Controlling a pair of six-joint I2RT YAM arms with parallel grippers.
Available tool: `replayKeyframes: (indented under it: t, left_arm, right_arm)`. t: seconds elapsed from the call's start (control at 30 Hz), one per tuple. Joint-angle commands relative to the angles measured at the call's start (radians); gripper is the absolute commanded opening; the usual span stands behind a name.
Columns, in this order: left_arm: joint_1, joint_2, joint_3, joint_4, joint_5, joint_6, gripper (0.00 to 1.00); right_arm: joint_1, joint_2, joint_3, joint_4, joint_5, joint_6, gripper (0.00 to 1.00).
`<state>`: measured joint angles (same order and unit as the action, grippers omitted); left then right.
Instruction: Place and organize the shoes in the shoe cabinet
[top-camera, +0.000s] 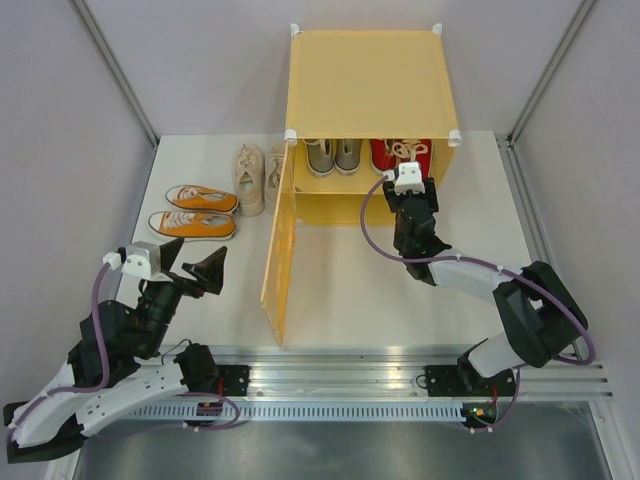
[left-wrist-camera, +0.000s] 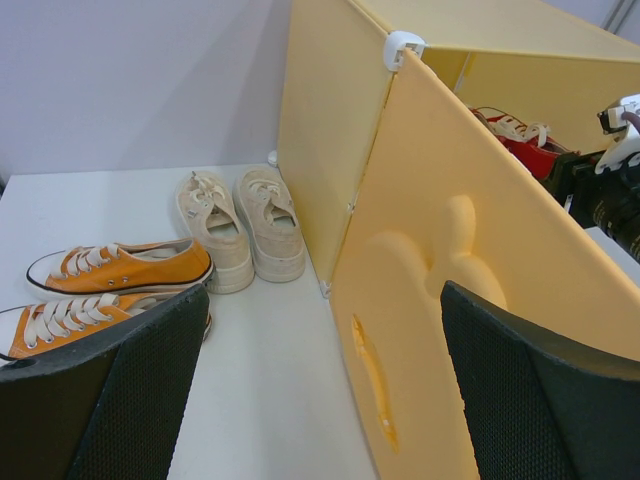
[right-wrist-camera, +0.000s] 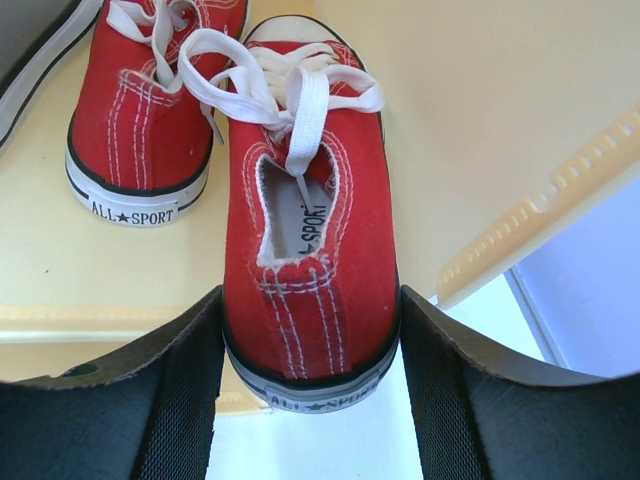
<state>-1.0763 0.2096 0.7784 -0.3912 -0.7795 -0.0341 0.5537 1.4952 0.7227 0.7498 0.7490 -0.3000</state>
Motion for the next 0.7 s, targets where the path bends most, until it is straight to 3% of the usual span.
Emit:
replayKeyframes:
  t: [0.0, 0.37, 0.67]
  left_arm:
    - [0.004, 0.007, -0.007, 0.011, 0.008, -0.029, 1.0]
    - [0.004, -0.003, -0.005, 0.011, 0.013, -0.03, 1.0]
    - [0.004, -0.006, -0.002, 0.009, 0.014, -0.029, 1.0]
  right_arm:
    - [-0.041, -0.003, 0.067, 0.06, 0.056, 0.07, 0.01]
    - [-0.101, 0.016, 0.121, 0.022, -0.102, 0.189, 0.01]
    - [-0.144, -0.012, 0.067, 0.072, -0.284, 0.187, 0.01]
